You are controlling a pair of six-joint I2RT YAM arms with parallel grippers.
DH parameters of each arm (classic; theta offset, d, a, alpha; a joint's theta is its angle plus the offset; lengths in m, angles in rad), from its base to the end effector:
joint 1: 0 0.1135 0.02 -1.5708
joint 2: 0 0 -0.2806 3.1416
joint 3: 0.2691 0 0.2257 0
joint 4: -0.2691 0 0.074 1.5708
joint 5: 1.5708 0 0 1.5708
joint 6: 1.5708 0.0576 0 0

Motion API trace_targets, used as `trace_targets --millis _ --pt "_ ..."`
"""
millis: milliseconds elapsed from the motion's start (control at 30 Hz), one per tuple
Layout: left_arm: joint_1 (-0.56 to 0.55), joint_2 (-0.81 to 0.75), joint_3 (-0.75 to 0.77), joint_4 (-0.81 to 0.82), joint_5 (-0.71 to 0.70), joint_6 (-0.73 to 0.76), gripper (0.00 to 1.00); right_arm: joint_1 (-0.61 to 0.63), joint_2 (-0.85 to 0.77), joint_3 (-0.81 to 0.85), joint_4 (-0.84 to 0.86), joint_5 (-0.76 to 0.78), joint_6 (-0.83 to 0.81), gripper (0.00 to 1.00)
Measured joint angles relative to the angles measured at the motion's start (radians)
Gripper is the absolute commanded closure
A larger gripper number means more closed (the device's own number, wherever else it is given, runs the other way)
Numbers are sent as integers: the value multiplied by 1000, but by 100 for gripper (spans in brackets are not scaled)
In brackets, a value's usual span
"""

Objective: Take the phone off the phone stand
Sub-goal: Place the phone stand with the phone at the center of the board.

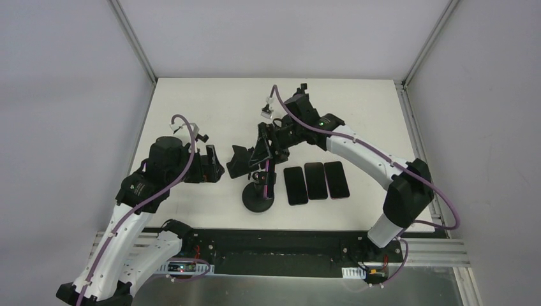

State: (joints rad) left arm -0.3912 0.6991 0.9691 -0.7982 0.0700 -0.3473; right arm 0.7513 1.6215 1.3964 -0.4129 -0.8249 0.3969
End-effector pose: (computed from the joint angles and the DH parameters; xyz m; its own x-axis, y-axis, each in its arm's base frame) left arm 0.1024 -0.0466 0.3437 -0.5866 -0.1253 -0.8002 0.2516 0.9109 -0.3271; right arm 0.2273 0.2702 0.3363 -0.7472 -0.3389 -0.5717 -0.6566 0.2431 0.7140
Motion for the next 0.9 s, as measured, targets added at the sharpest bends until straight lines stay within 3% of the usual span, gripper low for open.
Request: trace_targets --millis 333,633,900 --pt "0 -16 -10 0 0 2 1 0 106 184 -260 51 -253 28" --pt "0 -14 -17 0 1 13 1 -3 121 203 -315 103 -300 3" --pt "0 -14 -31 0 0 18 1 -3 125 213 -350 229 -313 1"
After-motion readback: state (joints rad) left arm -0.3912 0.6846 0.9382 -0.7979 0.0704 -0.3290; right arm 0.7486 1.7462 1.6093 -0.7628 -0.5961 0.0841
